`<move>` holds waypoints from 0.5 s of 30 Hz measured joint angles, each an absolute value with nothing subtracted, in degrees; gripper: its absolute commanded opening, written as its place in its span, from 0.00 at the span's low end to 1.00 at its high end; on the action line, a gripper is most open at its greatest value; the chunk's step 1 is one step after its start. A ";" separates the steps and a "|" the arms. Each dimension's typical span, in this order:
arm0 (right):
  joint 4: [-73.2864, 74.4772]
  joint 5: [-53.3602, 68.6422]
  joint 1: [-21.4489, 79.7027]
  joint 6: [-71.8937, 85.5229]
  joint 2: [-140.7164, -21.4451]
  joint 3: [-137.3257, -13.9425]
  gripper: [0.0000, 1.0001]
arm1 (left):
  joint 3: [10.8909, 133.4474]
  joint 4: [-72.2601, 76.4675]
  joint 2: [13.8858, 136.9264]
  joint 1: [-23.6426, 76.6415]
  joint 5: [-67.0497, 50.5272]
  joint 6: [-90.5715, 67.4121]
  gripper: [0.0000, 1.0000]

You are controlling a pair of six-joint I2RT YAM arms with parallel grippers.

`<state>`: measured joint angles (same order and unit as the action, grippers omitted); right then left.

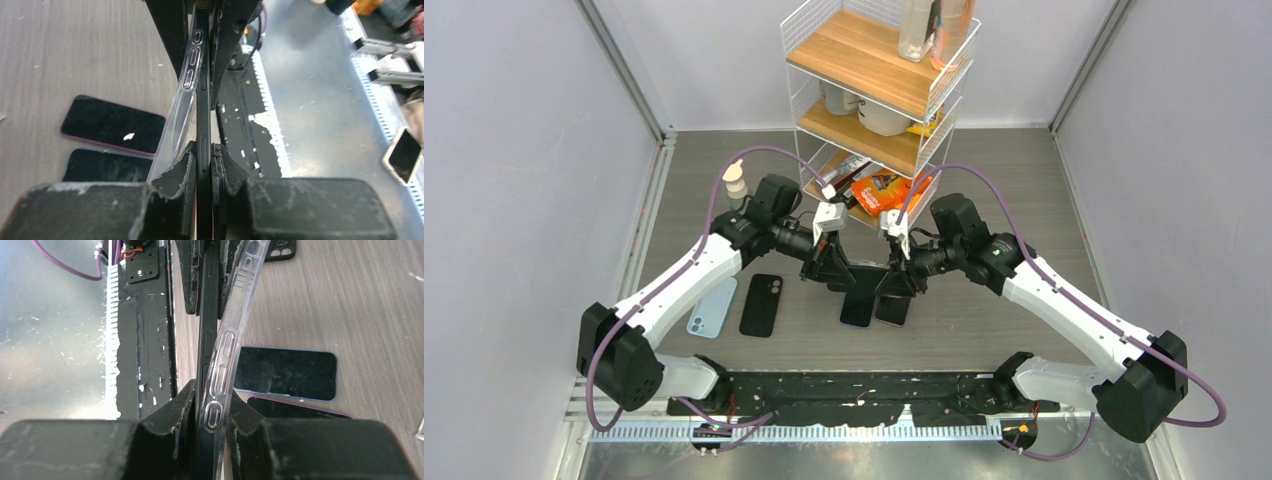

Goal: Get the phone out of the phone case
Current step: Remove the phone case from the phone.

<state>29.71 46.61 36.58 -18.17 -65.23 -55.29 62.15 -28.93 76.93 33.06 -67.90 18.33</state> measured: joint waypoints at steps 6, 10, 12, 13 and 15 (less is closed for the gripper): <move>24.36 44.36 35.86 -18.85 -64.84 -55.07 0.58 | 63.83 -36.64 73.58 34.11 -56.58 24.18 0.00; 20.88 43.27 35.35 -17.82 -64.55 -56.16 0.61 | 63.09 -38.92 70.72 34.85 -48.69 25.19 0.00; 20.14 43.24 35.18 -16.88 -64.90 -57.30 0.62 | 63.07 -39.38 69.49 34.87 -45.41 25.82 0.00; 19.75 43.18 35.18 -16.29 -65.21 -57.91 0.62 | 63.07 -39.42 69.01 34.87 -44.12 26.00 0.00; 18.61 43.11 35.18 -14.76 -66.39 -59.68 0.62 | 62.94 -39.35 68.23 35.05 -41.82 26.09 0.00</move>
<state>18.61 43.11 35.18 -14.76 -66.39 -59.68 62.94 -39.35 68.23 35.05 -41.82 26.09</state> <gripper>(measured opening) 0.616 0.146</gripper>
